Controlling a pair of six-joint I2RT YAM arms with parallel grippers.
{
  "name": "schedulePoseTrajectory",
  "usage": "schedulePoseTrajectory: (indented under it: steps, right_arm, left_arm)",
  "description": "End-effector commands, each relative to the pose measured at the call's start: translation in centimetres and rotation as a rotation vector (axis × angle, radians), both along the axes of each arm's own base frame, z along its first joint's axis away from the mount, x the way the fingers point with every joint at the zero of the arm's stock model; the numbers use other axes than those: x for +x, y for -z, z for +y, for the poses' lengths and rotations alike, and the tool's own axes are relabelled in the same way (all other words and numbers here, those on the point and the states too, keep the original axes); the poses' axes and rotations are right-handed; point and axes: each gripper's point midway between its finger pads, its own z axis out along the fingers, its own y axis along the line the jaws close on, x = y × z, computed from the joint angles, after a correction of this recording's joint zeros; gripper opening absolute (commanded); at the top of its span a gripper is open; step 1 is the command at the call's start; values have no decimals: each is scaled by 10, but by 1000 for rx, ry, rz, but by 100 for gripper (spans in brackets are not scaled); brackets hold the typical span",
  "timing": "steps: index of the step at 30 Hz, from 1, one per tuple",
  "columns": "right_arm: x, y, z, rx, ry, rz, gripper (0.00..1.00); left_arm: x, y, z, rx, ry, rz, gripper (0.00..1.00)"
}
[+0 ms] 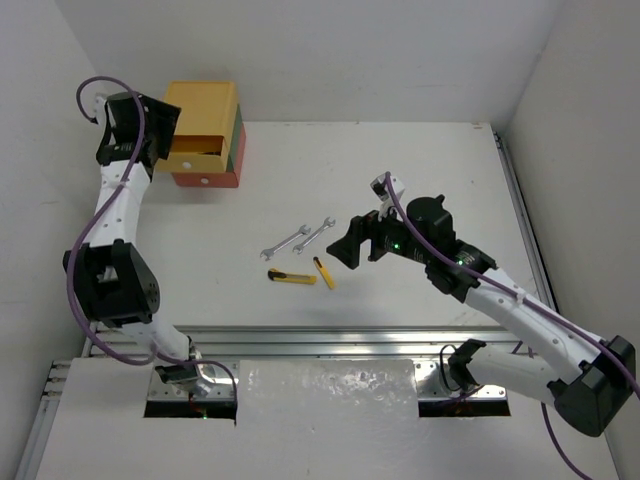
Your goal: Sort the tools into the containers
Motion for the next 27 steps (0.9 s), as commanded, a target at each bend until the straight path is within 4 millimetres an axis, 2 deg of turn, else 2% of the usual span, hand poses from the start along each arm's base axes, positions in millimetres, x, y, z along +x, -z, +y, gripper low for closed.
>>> schedulePoseTrajectory:
  steps: [1,3,5,6,7,8,9,10,11,12,15,17,18,19,21,27]
  right_arm:
    - [6,-15,3,16,-3,-41,99]
    - [6,-13,3,14,-3,-38,99]
    - [7,-9,3,13,1,-34,99]
    - [7,-8,3,13,3,-32,99]
    - [8,-5,4,11,5,-26,99]
    - [8,-3,4,9,7,-23,99]
    - [9,-2,4,8,9,-20,99]
    - [9,-1,5,8,6,-18,99]
    - [10,0,7,8,4,-13,99]
    - [10,0,7,10,0,-11,99]
    - [8,4,6,6,-2,-5,99]
    - [7,6,5,7,-1,-10,99]
    - [6,7,4,6,-1,-11,99]
    - [6,13,3,0,1,-7,99]
    - [6,13,3,4,2,-16,99]
    - [7,18,5,-18,-17,-7,99]
  left_arm:
    - [-13,-70,1,40,12,-165,73]
    - [-19,-79,3,52,8,-173,74]
    - [-36,-85,3,91,3,-176,69]
    - [-41,-88,2,106,6,-197,61]
    - [-55,-72,-2,104,12,-181,43]
    - [-61,-63,-2,101,7,-175,32]
    - [-65,-55,-3,95,2,-172,23]
    - [-73,-32,-5,84,4,-134,13]
    - [-75,-21,-4,80,-2,-117,9]
    - [-77,-2,-5,64,-3,-87,6]
    - [-74,19,-5,37,6,-77,3]
    - [-63,36,-2,20,13,-46,0]
    - [-62,32,-2,22,13,-54,0]
    - [-58,43,0,14,11,-31,0]
    - [-47,49,1,10,17,-33,0]
    - [-15,43,-10,7,126,-164,0]
